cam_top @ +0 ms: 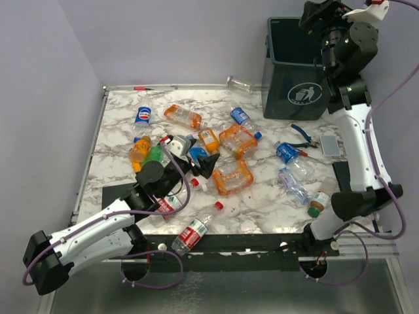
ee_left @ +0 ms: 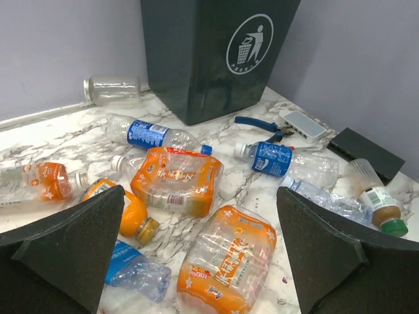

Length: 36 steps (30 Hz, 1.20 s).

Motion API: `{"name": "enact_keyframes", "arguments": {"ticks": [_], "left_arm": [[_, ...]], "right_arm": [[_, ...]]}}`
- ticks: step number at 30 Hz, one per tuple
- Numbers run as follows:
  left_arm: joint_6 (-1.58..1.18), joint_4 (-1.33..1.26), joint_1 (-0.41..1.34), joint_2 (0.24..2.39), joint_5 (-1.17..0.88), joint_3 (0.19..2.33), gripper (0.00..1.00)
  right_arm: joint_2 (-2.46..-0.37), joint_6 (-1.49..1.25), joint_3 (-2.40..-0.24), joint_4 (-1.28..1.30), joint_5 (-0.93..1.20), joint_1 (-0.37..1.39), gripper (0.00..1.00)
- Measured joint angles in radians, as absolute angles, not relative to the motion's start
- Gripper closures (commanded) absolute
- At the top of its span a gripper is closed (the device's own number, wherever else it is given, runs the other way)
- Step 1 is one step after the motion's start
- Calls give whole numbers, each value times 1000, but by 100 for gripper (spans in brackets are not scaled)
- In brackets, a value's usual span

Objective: Put the plastic bottles in the bin
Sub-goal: Place the plastic bottle in the trash bin, then pick up the plastic bottle from the corner of the board.

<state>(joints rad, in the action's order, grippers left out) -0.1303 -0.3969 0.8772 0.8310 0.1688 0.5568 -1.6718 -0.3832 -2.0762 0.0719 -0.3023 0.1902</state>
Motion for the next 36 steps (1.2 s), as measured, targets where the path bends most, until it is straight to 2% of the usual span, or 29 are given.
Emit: {"name": "enact_keyframes", "arguments": {"ticks": [8,14,21,27,36], "left_arm": [[-122,-335,877,887,197,606,1],[-126,-197,879,1000,235,711,1],[-204,56,893,1121,180,843,1],[-273,394,979,1211,196,930,1],[-464,795,1236,1432,308,1137,1]], "right_arm": [[-1269,-429,-1677,84,-106,380,20],[-1020,-538,-1191,101,36,393,20],[-874,-625,-769,207,83,394,20],[-791,-659,-643,234,118,394,20],[-787,-675,-628,267,129,394,20]]}}
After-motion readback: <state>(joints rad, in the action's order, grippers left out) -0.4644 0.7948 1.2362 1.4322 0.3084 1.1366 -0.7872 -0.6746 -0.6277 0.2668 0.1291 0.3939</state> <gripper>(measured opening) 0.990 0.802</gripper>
